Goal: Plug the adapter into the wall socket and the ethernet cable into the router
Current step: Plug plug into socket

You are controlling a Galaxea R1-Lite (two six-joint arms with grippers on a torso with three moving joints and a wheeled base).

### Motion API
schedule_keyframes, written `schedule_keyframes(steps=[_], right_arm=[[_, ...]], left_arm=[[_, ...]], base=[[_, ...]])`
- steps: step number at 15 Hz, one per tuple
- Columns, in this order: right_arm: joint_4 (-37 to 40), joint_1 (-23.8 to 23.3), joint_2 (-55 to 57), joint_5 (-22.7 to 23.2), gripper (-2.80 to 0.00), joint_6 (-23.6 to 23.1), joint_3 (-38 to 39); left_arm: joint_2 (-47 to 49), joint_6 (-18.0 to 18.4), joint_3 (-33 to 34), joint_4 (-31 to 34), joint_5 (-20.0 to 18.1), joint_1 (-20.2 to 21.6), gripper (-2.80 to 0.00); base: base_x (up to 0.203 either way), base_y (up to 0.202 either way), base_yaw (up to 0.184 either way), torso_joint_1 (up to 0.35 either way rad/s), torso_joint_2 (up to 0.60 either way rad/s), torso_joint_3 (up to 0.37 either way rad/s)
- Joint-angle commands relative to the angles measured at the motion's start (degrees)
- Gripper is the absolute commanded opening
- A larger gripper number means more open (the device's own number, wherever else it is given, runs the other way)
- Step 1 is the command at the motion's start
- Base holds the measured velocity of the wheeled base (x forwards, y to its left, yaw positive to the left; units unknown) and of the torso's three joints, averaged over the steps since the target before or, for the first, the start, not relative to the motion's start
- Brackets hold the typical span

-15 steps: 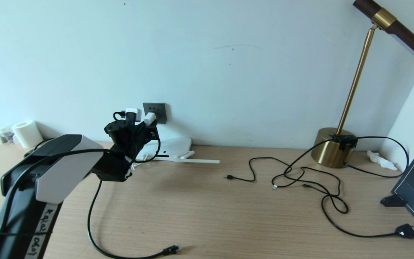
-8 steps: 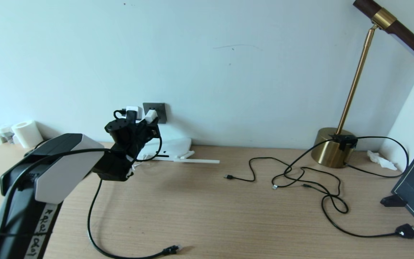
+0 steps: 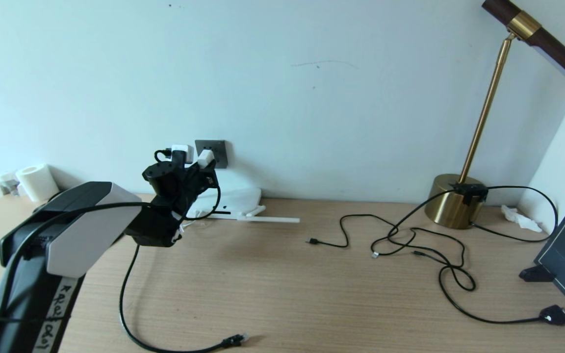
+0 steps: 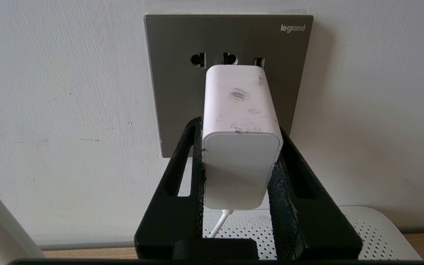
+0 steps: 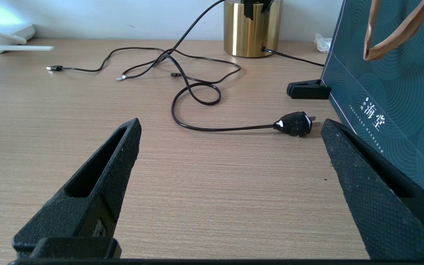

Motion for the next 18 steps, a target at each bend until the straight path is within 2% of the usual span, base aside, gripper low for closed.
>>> schedule_keyframes(steps=[1, 18], right_arm=[[-0.02, 0.01, -0.09, -0.02, 0.0, 0.0, 0.62], [-0.02, 0.01, 0.0, -0.02, 0.0, 0.0, 0.7]], left_arm=[[0.21, 0.01, -0.05, -0.26, -0.07, -0.01, -2.8], [0.04, -0.87, 0.04, -0.15, -0.01, 0.44, -2.8]], base=[[0.0, 0.0, 0.0, 0.0, 0.0, 0.0], [0.0, 0.0, 0.0, 0.0, 0.0, 0.0]])
